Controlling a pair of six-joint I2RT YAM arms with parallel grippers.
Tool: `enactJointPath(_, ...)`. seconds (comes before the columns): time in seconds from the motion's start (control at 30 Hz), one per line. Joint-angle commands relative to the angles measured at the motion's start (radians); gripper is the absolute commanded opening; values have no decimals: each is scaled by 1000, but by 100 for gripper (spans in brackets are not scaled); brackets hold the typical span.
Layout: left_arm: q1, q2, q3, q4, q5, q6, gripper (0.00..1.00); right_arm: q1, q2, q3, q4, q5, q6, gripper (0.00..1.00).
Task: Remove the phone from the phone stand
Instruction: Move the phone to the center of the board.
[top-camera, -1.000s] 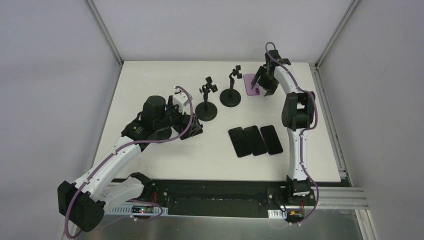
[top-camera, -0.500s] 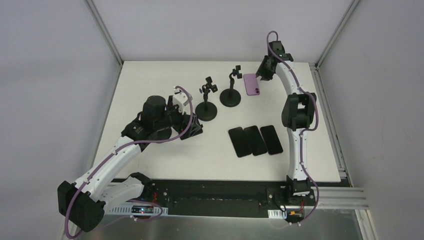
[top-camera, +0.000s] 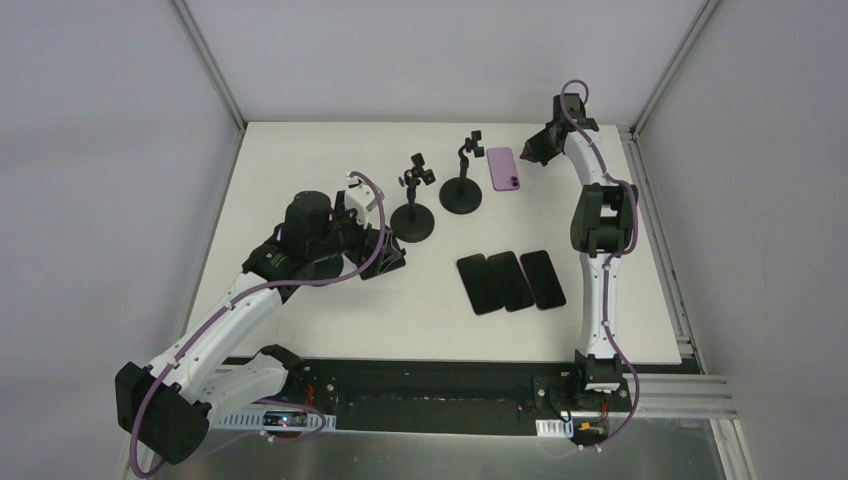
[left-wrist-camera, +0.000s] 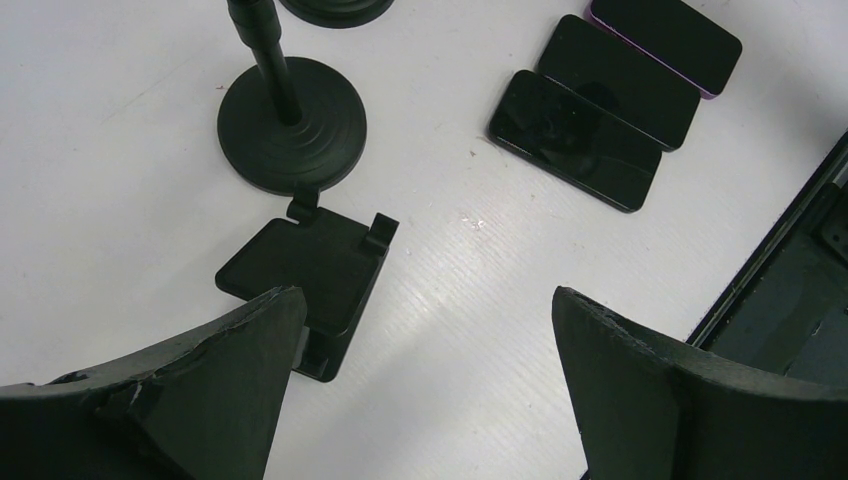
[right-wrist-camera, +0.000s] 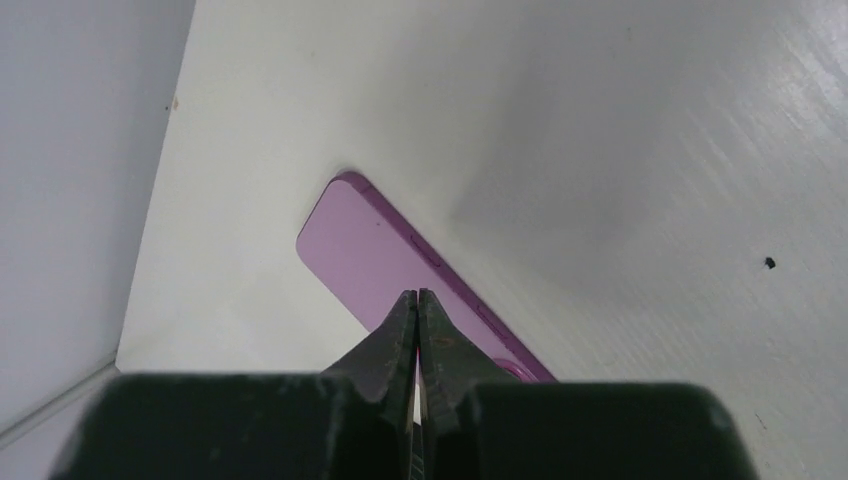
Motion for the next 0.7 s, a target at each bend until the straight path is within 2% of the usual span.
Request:
enactJointPath(0.0,9,-13,36,11,29,-11,99,9,15,0,-11,-7,94,2)
enactJointPath(0.33,9,-5,39,11,35,-16,99,10,21,-23,-29,-40,105,0)
enactJointPath(0.67,10,-12,39,11,36,-20,99,21,3,-30,-99,12,70,0)
